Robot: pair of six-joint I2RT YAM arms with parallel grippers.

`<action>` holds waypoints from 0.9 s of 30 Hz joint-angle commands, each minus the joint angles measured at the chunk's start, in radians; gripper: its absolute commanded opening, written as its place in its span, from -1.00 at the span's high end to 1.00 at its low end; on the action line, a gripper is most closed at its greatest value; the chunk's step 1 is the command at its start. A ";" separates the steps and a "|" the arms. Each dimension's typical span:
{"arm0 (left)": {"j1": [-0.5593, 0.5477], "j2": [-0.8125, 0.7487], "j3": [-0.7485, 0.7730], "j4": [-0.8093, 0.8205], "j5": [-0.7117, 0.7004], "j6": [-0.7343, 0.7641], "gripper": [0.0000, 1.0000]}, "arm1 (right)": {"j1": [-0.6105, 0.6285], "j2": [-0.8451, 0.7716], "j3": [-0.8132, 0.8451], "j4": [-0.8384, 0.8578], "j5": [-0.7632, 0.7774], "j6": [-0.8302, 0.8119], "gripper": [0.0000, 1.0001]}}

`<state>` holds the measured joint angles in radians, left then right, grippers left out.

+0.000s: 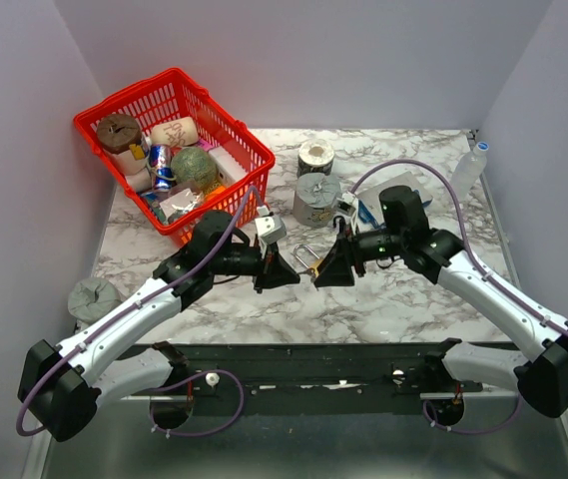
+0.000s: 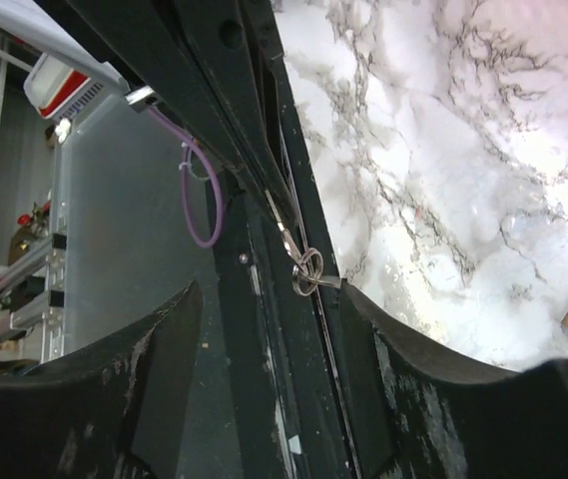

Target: Unlock with the key

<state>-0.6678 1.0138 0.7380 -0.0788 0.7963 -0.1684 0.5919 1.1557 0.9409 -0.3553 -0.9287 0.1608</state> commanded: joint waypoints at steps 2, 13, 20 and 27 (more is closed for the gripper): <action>-0.001 -0.007 -0.012 0.045 0.012 0.000 1.00 | 0.002 -0.053 -0.039 0.101 0.060 0.020 -0.28; -0.001 0.006 -0.009 0.048 0.030 -0.006 1.00 | 0.055 -0.088 -0.059 0.145 0.166 -0.009 0.12; -0.001 0.009 -0.008 0.048 0.034 -0.008 1.00 | 0.065 -0.067 -0.060 0.151 0.160 -0.014 0.34; -0.001 0.006 -0.008 0.048 0.037 -0.010 1.00 | 0.069 -0.059 -0.060 0.165 0.148 -0.010 0.50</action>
<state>-0.6678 1.0195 0.7380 -0.0666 0.8051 -0.1810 0.6491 1.0882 0.8906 -0.2253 -0.7818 0.1631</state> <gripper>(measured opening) 0.010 0.287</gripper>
